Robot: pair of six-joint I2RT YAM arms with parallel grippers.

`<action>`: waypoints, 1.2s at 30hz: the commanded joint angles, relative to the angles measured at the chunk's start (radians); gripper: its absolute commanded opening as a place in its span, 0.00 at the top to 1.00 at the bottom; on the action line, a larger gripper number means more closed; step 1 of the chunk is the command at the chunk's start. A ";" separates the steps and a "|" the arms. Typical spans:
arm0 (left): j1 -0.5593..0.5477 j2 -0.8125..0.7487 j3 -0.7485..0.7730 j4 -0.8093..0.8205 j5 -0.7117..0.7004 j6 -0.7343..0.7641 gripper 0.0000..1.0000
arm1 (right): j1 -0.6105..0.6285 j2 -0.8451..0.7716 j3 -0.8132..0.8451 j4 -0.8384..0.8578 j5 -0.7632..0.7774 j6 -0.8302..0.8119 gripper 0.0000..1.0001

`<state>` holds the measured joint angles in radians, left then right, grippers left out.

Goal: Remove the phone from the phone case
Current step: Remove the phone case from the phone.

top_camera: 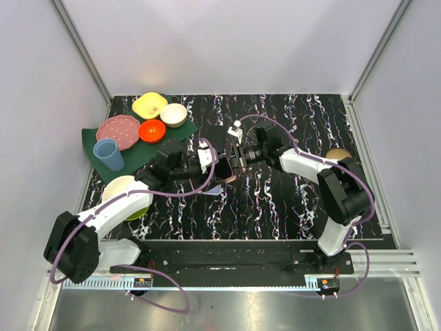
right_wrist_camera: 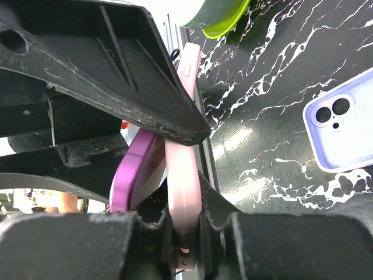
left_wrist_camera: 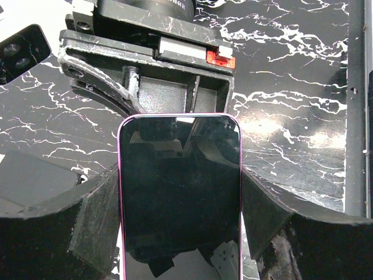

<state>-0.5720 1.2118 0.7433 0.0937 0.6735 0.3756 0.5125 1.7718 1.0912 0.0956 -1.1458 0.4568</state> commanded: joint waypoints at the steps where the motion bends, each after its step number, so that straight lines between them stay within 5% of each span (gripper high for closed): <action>1: 0.021 -0.052 -0.005 0.089 0.127 -0.081 0.44 | -0.019 -0.049 0.001 0.085 0.015 -0.024 1.00; 13: 0.050 -0.067 -0.035 0.136 0.211 -0.122 0.46 | -0.028 -0.046 0.003 0.096 0.023 0.005 1.00; 36: 0.047 -0.121 -0.050 0.081 0.238 0.023 0.56 | -0.068 -0.002 0.015 0.102 0.034 0.091 1.00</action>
<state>-0.5243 1.1633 0.6933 0.1745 0.7719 0.3710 0.5190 1.7664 1.0897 0.1638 -1.1683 0.5224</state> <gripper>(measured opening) 0.735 0.176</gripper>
